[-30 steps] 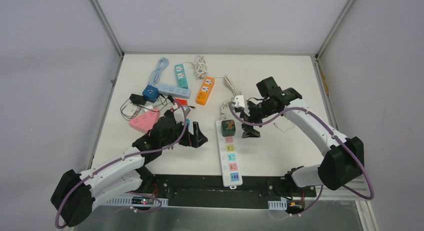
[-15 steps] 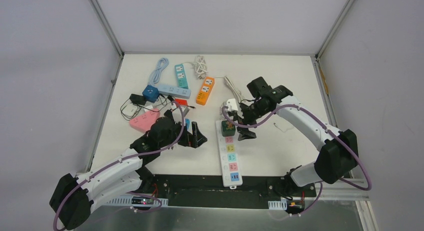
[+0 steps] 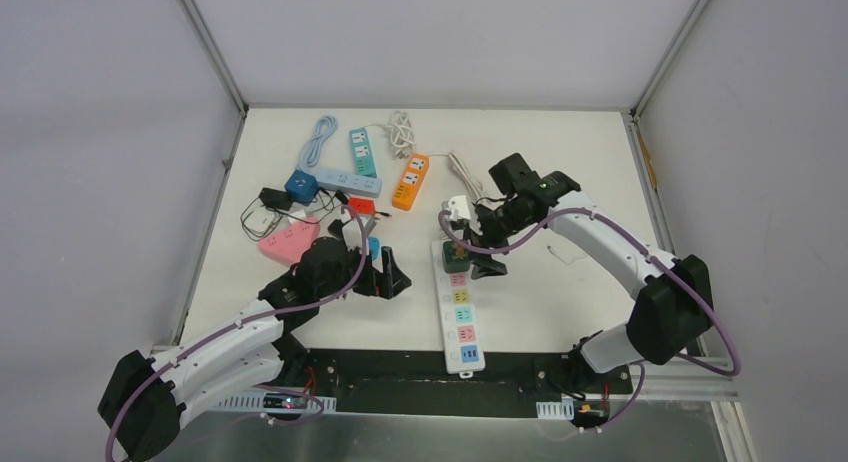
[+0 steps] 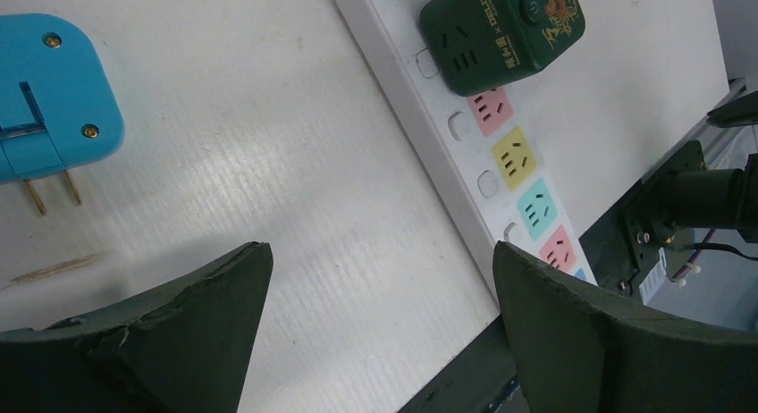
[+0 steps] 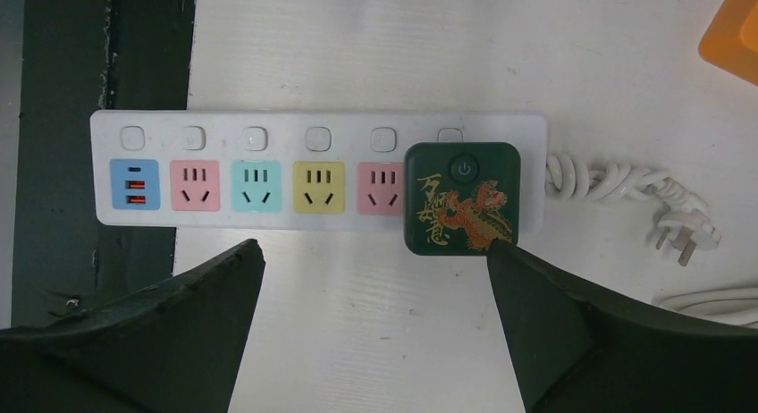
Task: Pull the plug off the socket
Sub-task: Remove the plug from the socket.
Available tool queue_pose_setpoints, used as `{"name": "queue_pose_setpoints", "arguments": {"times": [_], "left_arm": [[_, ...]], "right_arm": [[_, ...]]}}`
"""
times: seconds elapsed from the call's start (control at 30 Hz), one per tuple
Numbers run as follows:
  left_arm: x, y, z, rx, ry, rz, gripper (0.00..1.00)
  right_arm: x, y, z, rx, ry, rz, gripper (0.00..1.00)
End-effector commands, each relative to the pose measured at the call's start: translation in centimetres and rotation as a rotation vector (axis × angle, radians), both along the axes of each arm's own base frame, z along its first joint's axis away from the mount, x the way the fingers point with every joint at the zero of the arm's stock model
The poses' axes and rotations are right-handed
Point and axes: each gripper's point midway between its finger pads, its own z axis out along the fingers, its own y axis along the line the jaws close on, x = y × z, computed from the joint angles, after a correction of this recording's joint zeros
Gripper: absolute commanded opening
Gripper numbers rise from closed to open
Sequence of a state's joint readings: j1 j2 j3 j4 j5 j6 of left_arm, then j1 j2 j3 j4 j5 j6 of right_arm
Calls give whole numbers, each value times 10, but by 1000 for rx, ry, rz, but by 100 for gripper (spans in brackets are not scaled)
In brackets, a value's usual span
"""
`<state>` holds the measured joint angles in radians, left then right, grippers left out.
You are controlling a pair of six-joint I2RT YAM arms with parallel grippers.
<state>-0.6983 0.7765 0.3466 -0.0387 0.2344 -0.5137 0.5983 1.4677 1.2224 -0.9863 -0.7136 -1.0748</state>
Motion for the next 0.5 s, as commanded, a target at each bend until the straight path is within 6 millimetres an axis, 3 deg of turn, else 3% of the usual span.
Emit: {"name": "queue_pose_setpoints", "arguments": {"times": [0.0,0.27,0.47], "left_arm": [[5,2,6,-16,-26,25,96],[4,4,4,-19,-19,28,96],[4,5,3,-18,-19,34,96]], "right_arm": [[12,10,-5,-3,-26,-38,100],[39,28,-33,-77,-104,-149,100],[45,28,-54,-145,-144,-150,100]]}}
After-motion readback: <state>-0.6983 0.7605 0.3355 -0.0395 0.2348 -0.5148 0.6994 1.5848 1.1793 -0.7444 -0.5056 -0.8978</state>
